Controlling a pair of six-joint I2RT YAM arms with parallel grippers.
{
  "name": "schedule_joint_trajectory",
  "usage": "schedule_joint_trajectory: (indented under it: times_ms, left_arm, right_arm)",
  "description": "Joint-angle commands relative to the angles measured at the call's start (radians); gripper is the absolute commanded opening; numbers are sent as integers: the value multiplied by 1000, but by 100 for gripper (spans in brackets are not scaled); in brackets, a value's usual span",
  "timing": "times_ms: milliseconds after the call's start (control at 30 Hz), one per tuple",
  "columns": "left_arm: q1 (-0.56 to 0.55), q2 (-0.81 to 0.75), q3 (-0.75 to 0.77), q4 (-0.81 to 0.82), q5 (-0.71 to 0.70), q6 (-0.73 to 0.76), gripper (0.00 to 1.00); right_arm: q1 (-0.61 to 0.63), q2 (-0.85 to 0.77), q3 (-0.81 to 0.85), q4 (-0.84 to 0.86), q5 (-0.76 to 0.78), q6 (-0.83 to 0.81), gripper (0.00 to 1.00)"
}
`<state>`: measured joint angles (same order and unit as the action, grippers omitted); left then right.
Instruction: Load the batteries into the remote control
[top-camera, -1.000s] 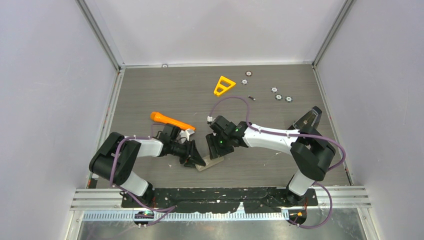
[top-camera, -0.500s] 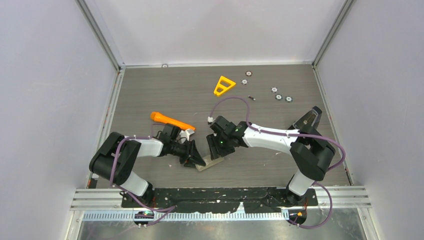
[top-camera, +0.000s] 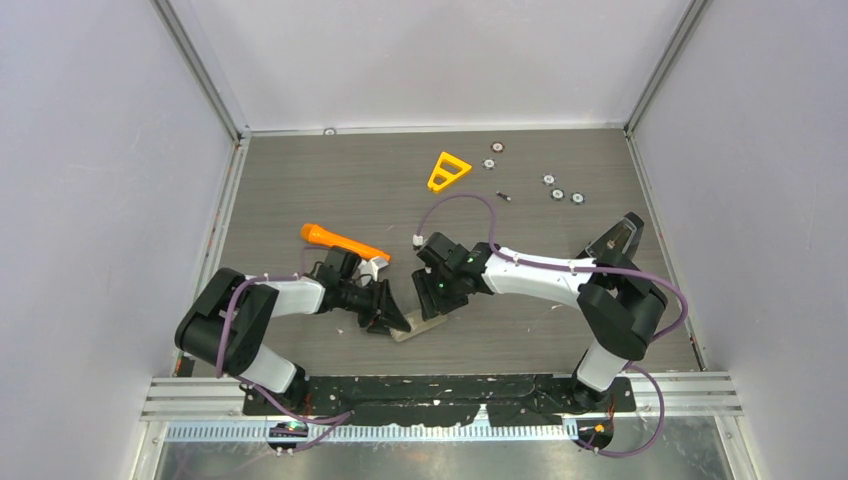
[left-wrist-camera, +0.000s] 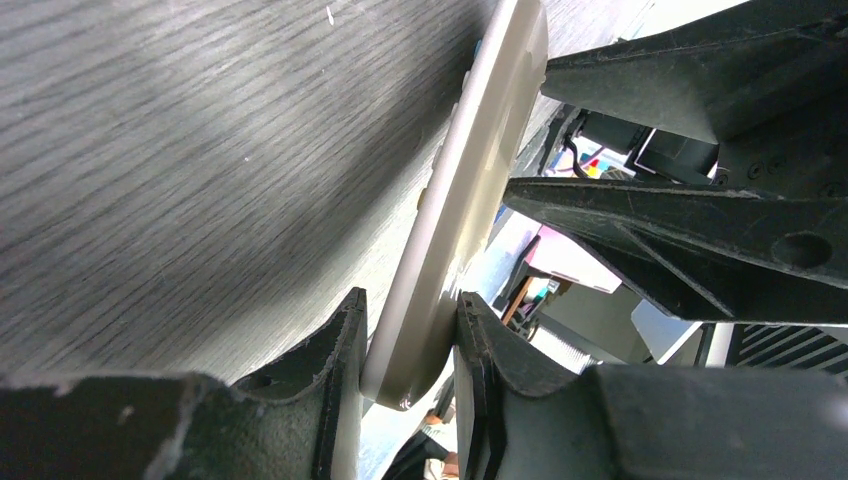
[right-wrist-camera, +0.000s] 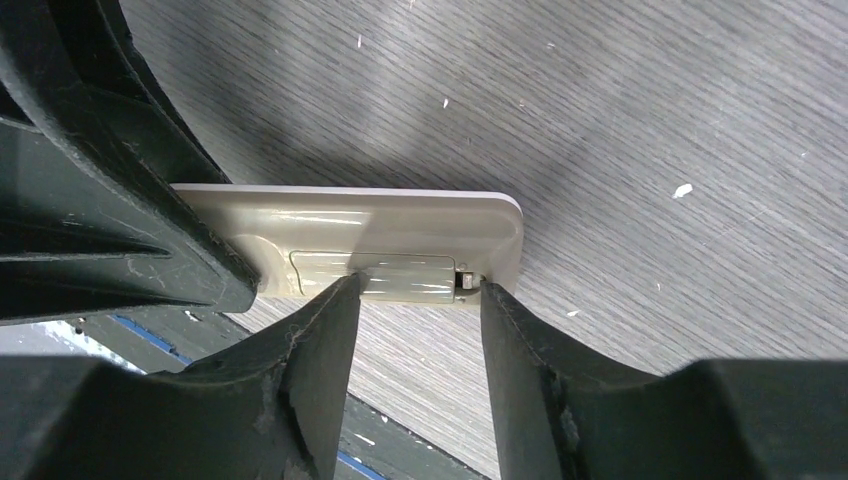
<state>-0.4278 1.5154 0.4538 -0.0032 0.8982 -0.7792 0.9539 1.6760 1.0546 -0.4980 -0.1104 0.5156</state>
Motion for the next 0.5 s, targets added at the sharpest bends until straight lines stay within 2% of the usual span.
schedule_joint_trajectory:
  times_ms: [0, 233, 467]
  left_arm:
    - [0, 2, 3, -20, -90, 16, 0]
    - [-2, -1, 2, -15, -82, 26, 0]
    - [-8, 4, 6, 5, -75, 46, 0]
  right_arm:
    - [29, 37, 16, 25, -27, 8, 50]
    - [35, 63, 22, 26, -34, 3, 41]
    - [40, 88, 51, 0, -22, -12, 38]
